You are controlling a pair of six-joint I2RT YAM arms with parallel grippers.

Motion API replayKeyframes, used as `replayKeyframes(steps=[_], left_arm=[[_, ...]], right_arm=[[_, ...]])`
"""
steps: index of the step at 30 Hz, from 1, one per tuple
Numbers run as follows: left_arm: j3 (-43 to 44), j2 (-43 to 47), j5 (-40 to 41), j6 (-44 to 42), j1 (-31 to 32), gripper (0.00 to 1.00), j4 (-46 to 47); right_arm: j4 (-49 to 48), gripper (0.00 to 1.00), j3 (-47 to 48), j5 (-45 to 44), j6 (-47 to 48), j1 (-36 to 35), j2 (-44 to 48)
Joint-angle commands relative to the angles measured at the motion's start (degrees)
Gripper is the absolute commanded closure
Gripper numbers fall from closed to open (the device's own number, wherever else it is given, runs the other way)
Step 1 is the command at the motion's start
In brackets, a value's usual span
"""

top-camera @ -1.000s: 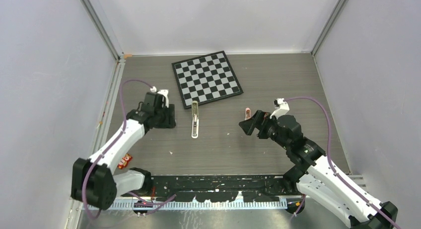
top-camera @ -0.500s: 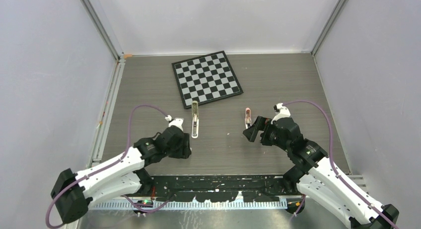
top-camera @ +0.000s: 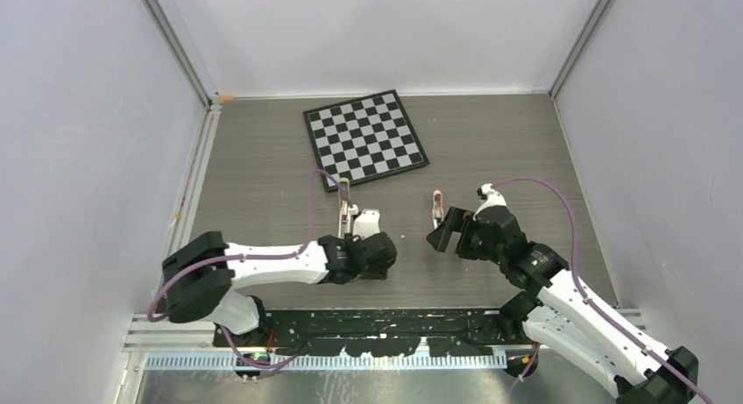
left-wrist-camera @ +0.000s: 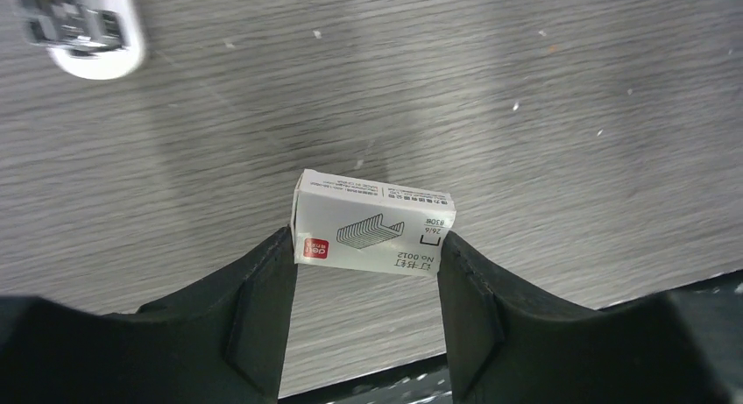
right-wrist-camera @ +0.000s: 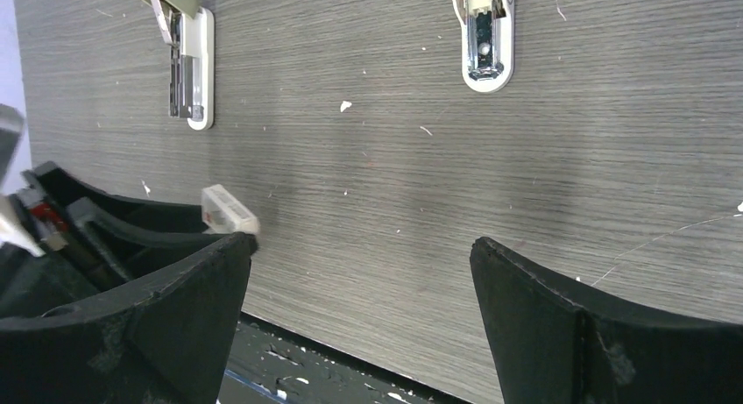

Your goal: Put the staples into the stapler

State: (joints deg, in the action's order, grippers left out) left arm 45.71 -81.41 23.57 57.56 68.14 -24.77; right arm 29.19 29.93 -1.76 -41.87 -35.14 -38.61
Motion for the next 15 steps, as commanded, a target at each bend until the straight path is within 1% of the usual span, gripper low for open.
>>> replayKeyframes(steps=[1, 5, 7, 9, 11, 12, 14, 15], left_arm=[[3.8, -5.8, 2.3, 8.7, 1.7, 0.53, 4.7], [7.5, -10.3, 0.9, 11.5, 2.6, 0.51, 5.2], [8.4, -11.0, 0.3, 12.3, 2.7, 0.47, 5.2], [8.4, -9.9, -0.4, 12.0, 2.9, 0.41, 5.7], [7.1, -7.6, -1.0, 8.6, 2.9, 0.35, 8.7], [6.3, -6.5, -1.4, 5.7, 2.8, 0.33, 11.0], [6.0, -4.5, -1.5, -3.1, 2.8, 0.32, 13.3], [6.5, -3.8, -1.1, -7.0, 2.8, 0.32, 12.5]], right_arm=[[-0.3, 0.00, -0.7, -1.1, -1.7, 0.2, 2.5], [0.9, 0.00, -0.5, -2.8, -1.7, 0.2, 4.3], [1.6, 0.00, -0.2, -3.0, -1.7, 0.2, 4.5], [2.2, 0.00, 0.1, -2.6, -2.0, 0.2, 4.7], [2.6, 0.00, 0.0, -1.5, -2.5, 0.2, 5.5], [2.5, 0.00, -0.2, -0.9, -2.9, 0.2, 6.0], [2.0, 0.00, -0.7, 0.8, -3.9, 0.2, 7.3], [1.7, 0.00, -1.0, 2.6, -4.5, 0.2, 7.9]])
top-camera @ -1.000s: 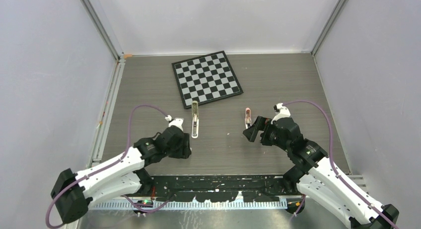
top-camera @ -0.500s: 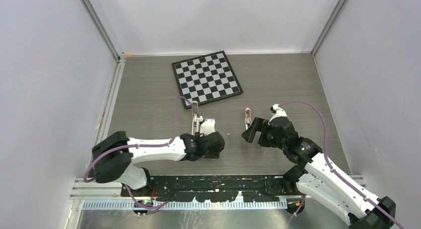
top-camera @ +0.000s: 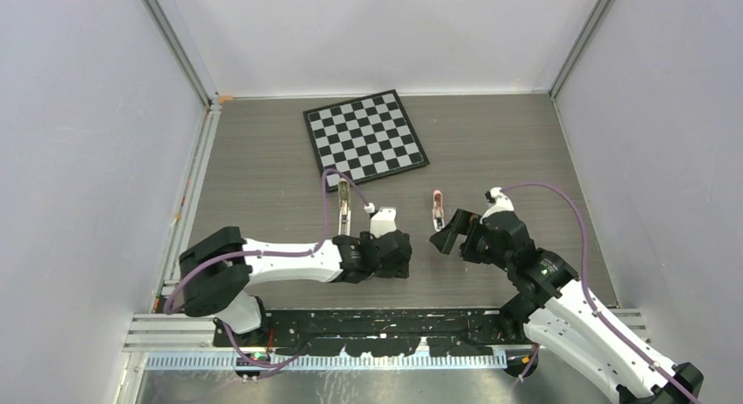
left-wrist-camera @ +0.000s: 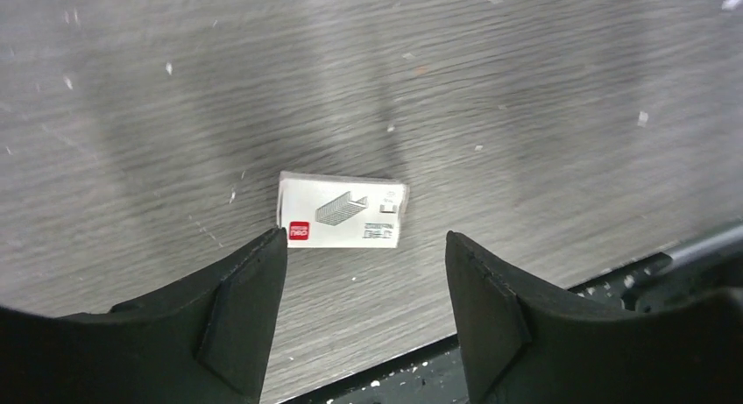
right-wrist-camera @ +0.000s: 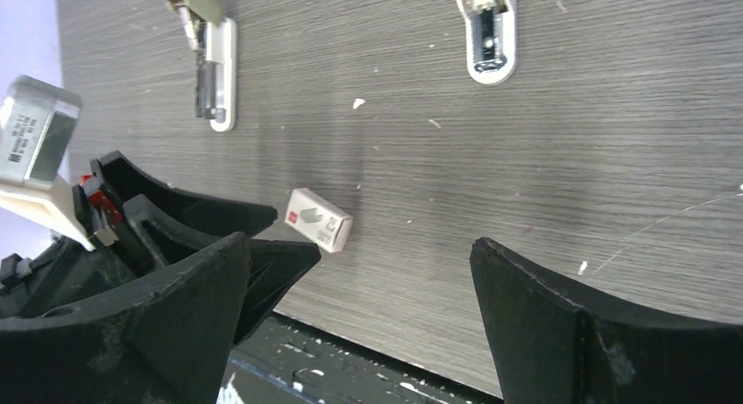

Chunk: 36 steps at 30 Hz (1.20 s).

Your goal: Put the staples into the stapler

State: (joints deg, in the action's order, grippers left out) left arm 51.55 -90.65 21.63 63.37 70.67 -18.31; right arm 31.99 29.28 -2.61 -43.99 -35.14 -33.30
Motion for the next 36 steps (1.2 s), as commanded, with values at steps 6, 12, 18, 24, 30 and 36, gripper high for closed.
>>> replayKeyframes(steps=[6, 12, 18, 24, 30, 36], left_arm=[[0.3, 9.2, -0.6, -36.7, 0.2, 0.31, 5.5], [-11.3, 17.4, -13.1, -66.0, 0.2, 0.34, 21.9], [-12.7, 17.3, -15.5, -81.1, -0.3, 0.35, 21.3], [-12.4, 13.3, -21.3, -87.7, -2.3, 0.36, 21.3], [-9.9, 9.2, -29.1, -91.2, -4.8, 0.31, 19.9], [-7.0, 5.5, -35.8, -92.4, -9.1, 0.31, 16.0]], right_arm=[[-2.4, 0.05, -2.2, 7.6, -4.4, 0.2, 4.3], [-8.2, 0.20, -6.0, 13.2, -9.0, 0.2, 3.0], [-12.1, 0.42, -8.4, 14.6, -11.2, 0.2, 0.9], [-14.0, 0.57, -9.6, 14.8, -12.0, 0.2, 0.0], [-14.7, 0.58, -10.5, 14.5, -11.5, 0.2, -0.5], [-15.3, 0.58, -10.6, 14.1, -11.0, 0.2, -1.0]])
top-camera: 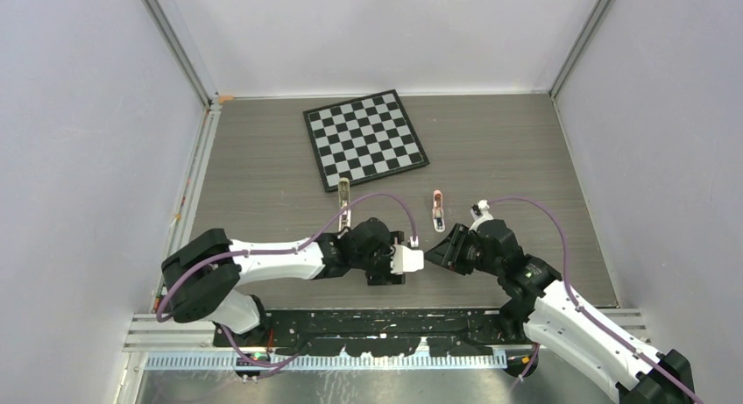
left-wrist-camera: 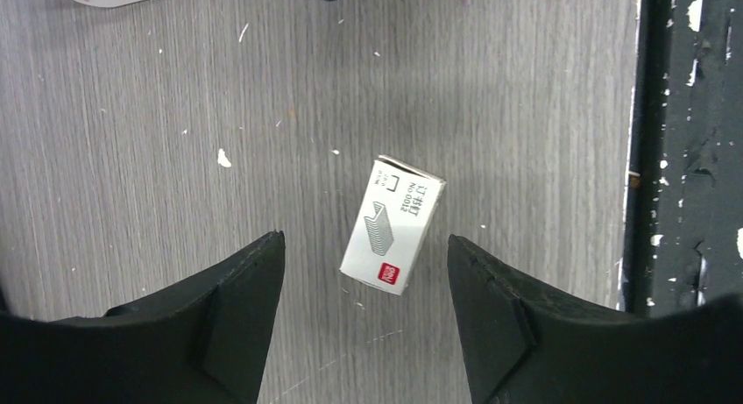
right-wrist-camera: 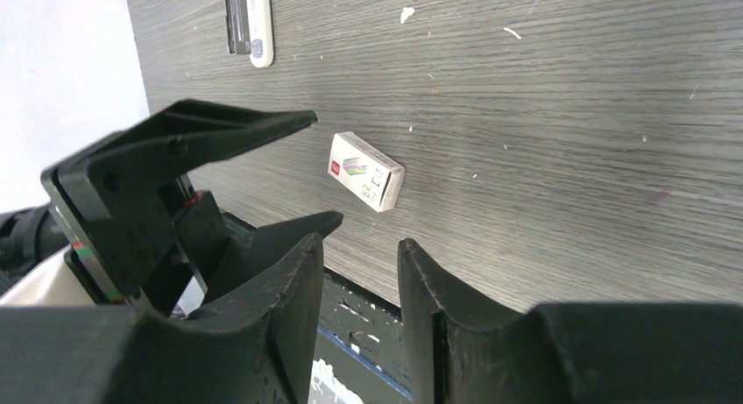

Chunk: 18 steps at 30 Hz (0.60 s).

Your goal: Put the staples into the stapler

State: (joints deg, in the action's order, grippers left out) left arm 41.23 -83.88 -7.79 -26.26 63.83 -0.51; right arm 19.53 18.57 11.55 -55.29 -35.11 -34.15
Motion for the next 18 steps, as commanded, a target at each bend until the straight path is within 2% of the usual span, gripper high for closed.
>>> replayKeyframes(steps=[1, 18], left_arm=[[3.9, -1.9, -6.2, -3.2, -2.3, 0.31, -2.7], [10.2, -12.6, -7.8, -5.0, -2.5, 0.35, -7.4]], right_arm=[[-2.7, 0.58, 0.3, -0.2, 0.6, 0.3, -0.1], [-1.3, 0.58, 1.0, -1.7, 2.5, 0.5, -0.8]])
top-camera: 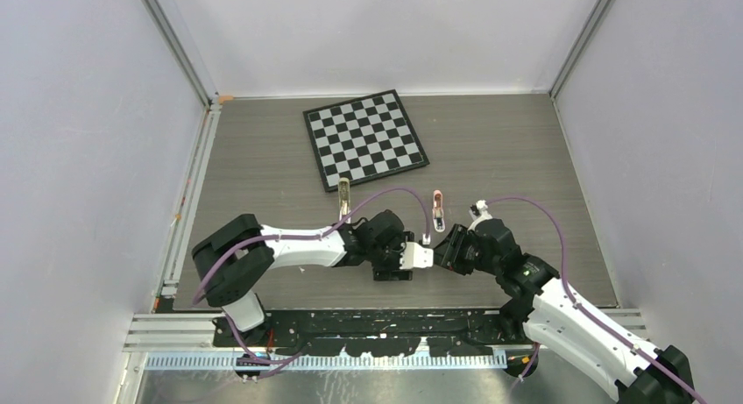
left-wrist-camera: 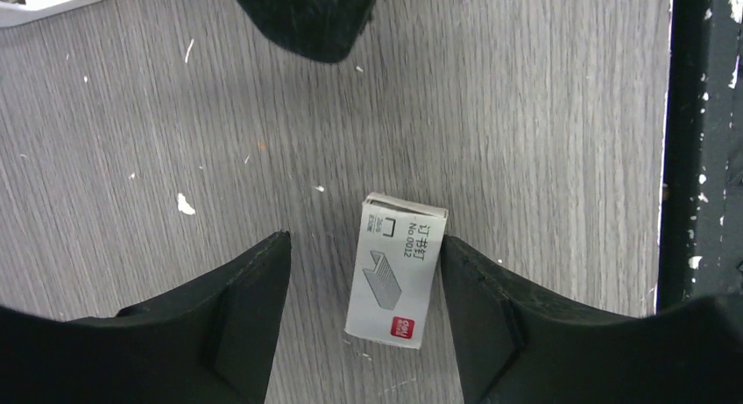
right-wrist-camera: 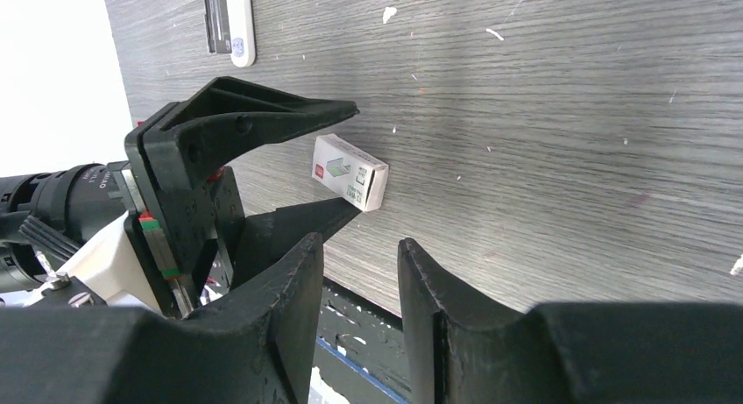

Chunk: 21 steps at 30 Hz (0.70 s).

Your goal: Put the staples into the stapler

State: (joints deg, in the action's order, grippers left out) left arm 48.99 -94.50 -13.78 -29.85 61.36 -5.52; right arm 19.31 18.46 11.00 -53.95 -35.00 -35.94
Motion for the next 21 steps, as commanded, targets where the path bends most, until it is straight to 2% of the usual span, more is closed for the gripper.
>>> replayKeyframes(steps=[1, 11, 21], left_arm=[[2.6, -2.3, -2.1, -1.4, -0.1, 0.37, -2.7], [0.9, 0.3, -3.1, 1.5, -0.8, 0.51, -2.1], [-1.9, 3.6, -2.4, 2.5, -1.8, 0.58, -1.4]], right_arm=[[-1.1, 0.58, 1.1, -1.2, 1.1, 0.4, 1.1], [-3.6, 0.57, 0.3, -0.3, 0.3, 0.6, 0.4], [-5.0, 0.55, -0.5, -0.2, -0.9, 0.8, 1.3]])
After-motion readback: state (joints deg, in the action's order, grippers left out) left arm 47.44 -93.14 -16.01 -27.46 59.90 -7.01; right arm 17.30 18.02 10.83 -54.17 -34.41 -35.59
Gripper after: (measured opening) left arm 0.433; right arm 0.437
